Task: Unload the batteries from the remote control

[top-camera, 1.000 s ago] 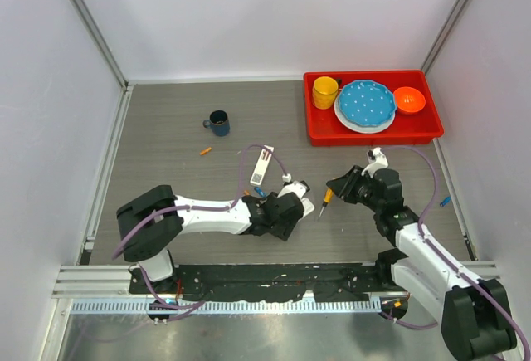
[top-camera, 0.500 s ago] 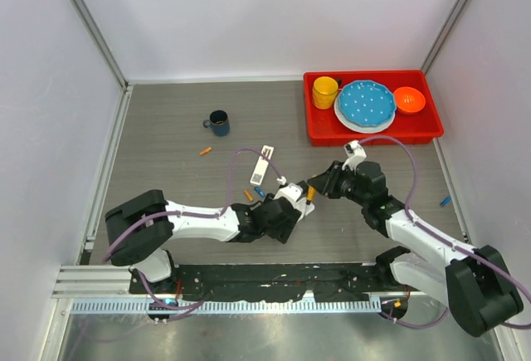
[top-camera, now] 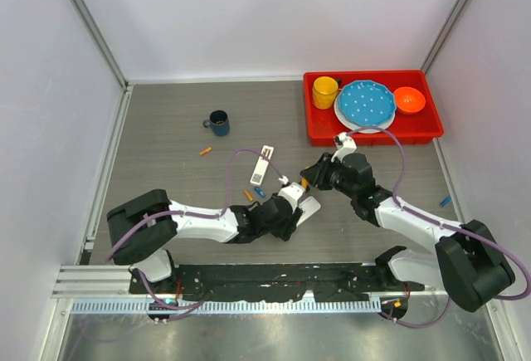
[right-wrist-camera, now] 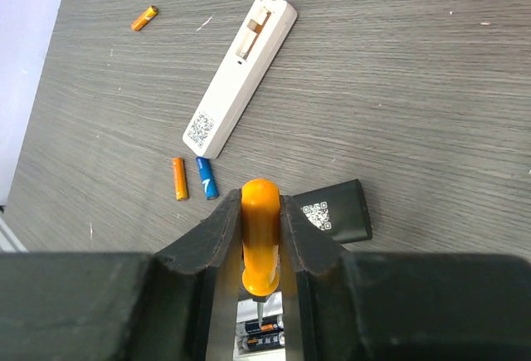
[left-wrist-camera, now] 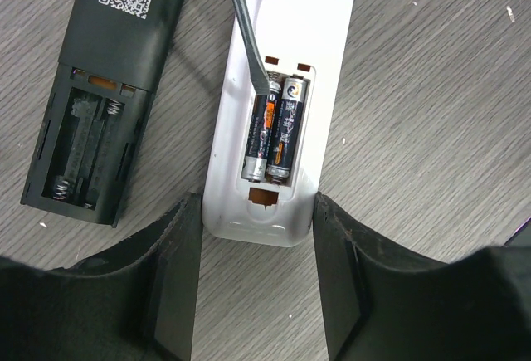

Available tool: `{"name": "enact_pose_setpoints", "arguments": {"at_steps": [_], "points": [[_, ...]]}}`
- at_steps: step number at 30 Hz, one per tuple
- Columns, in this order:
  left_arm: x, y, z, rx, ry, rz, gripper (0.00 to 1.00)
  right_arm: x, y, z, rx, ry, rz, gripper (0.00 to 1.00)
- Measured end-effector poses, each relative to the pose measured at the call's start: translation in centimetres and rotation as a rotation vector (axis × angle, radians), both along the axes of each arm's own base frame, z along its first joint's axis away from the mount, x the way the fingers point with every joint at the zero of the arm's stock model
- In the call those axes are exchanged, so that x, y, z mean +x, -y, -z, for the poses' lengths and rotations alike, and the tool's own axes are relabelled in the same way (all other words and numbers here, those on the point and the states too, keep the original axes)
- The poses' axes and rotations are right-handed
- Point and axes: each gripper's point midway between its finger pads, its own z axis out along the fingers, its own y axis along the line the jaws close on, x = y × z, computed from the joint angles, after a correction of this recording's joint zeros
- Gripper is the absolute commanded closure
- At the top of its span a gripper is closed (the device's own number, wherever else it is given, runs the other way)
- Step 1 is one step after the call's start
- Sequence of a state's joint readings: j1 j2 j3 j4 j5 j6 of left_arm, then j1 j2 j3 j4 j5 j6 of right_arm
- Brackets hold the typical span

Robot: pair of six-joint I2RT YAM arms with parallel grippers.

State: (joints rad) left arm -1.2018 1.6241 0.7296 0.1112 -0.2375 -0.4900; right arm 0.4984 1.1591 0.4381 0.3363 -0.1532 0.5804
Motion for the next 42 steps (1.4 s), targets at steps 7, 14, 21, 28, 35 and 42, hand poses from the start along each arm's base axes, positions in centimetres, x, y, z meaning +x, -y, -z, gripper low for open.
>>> {"name": "enact_pose_setpoints", "arguments": {"at_steps": [7, 14, 21, 28, 35, 42], "points": [[0.0, 0.2, -0.1, 0.006, -0.003, 0.005, 0.48, 0.4, 0.4, 0.4, -0.029, 0.003, 0.022, 0.98], [0.5, 0.5, 0.0, 0.170, -0.015, 0.058, 0.50, 0.4, 1.5, -0.6, -0.060, 0.039, 0.058, 0.98], [1.5, 1.0, -0.1, 0.286, -0.044, 0.166, 0.50, 1.4, 4.6, -0.2, -0.109, 0.014, 0.162, 0.99], [2.0, 1.2, 0.0, 0.262, -0.112, 0.274, 0.40, 2.6, 8.6, -0.8, -0.094, 0.004, 0.274, 0.98], [2.9, 2.5, -0.2, 0.179, -0.096, 0.313, 0.28, 2.0, 8.1, -2.3, -0.058, 0.035, 0.236, 0.98], [2.9, 2.0, -0.2, 0.156, -0.067, 0.311, 0.36, 1.3, 7.4, -2.5, -0.024, 0.025, 0.213, 0.99]]}}
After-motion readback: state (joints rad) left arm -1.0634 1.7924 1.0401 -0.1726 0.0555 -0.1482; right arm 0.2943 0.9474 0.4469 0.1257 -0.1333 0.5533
